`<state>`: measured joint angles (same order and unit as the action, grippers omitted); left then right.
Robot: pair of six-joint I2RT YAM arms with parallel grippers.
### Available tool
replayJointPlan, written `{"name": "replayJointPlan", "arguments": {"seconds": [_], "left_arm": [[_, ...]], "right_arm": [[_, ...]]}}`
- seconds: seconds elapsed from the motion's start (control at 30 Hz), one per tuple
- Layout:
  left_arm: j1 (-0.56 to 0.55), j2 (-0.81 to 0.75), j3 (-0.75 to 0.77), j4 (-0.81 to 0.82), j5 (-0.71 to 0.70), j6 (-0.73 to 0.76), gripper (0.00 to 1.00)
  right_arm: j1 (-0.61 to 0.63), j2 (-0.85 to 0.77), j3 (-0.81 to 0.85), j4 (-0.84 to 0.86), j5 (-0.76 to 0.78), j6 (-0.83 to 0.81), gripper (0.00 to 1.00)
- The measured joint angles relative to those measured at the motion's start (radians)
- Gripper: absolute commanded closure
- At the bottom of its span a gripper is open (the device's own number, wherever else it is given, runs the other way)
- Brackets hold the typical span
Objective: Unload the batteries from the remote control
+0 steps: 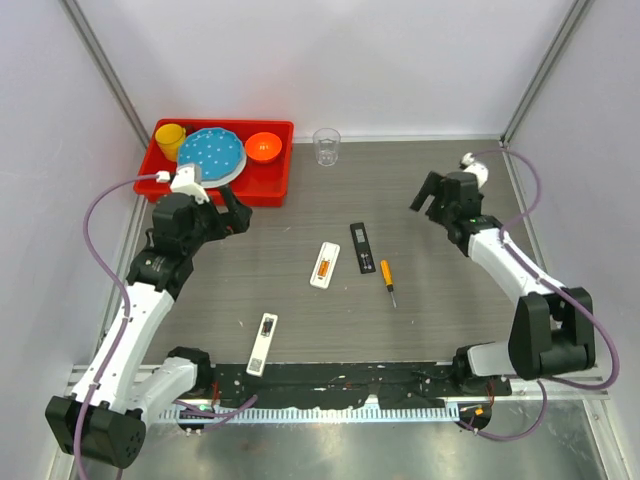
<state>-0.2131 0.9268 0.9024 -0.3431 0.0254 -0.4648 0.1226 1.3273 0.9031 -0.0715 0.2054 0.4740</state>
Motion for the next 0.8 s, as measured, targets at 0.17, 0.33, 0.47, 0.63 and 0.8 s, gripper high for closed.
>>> {"name": "replayJointPlan", "arguments": {"seconds": [0.17,0.33,0.47,0.63,0.8], "left_arm": [[0.000,0.008,0.004,-0.058,0.027,0.017,0.00],[0.000,0.013,-0.011,-0.086,0.102,0.032,0.00],[0.000,0.013,-0.048,-0.091,0.152,0.032,0.00],[0.000,0.016,-0.072,-0.108,0.170,0.032,0.00],[0.000,0.018,-0.075,-0.126,0.174,0.032,0.00]], "right_arm": [[0.130,0.059,-0.019,-0.163,-0.053,-0.005,0.18],[0.258,0.059,-0.055,-0.204,-0.086,-0.012,0.27],[0.337,0.061,-0.130,-0.220,-0.084,-0.011,0.41],[0.394,0.104,-0.191,-0.237,-0.082,-0.004,0.64],[0.431,0.138,-0.187,-0.225,-0.034,0.006,0.99]]}}
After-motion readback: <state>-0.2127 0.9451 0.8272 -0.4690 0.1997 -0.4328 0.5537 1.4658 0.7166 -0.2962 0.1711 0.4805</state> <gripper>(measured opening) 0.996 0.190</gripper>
